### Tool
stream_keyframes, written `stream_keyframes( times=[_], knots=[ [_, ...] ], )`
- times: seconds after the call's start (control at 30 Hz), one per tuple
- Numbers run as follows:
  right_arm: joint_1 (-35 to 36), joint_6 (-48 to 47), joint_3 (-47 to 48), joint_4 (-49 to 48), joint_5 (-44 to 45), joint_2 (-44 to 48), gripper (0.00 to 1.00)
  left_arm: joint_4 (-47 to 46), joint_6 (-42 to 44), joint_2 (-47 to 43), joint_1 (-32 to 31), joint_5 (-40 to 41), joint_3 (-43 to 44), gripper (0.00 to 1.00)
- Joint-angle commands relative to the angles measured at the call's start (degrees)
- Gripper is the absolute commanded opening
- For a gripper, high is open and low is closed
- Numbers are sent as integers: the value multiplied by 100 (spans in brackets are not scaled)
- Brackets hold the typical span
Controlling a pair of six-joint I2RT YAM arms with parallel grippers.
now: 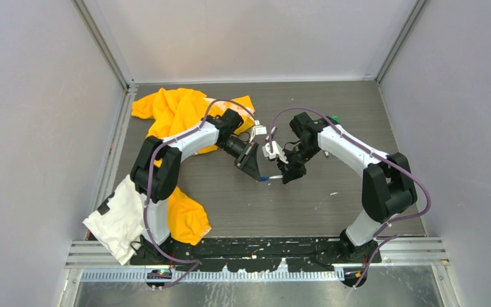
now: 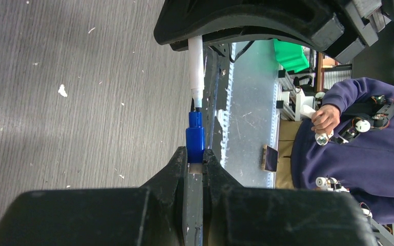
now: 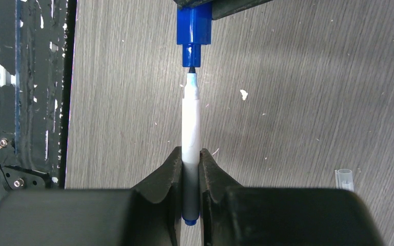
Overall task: Insert the pens into the pen caps
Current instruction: Insert the pen cap onto the pen.
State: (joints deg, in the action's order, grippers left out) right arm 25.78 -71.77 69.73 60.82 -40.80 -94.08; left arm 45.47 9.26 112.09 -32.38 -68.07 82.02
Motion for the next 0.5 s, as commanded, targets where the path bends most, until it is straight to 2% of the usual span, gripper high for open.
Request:
stream_keyframes(
  times=[0.0, 0.47],
  knots=[
    [35, 41, 15, -71, -49, 315, 1, -232, -55, -256, 20, -57, -74, 1],
    [-126, 48, -37, -75, -17, 370, 1, -342, -114, -322, 57, -38, -165, 1]
  ],
)
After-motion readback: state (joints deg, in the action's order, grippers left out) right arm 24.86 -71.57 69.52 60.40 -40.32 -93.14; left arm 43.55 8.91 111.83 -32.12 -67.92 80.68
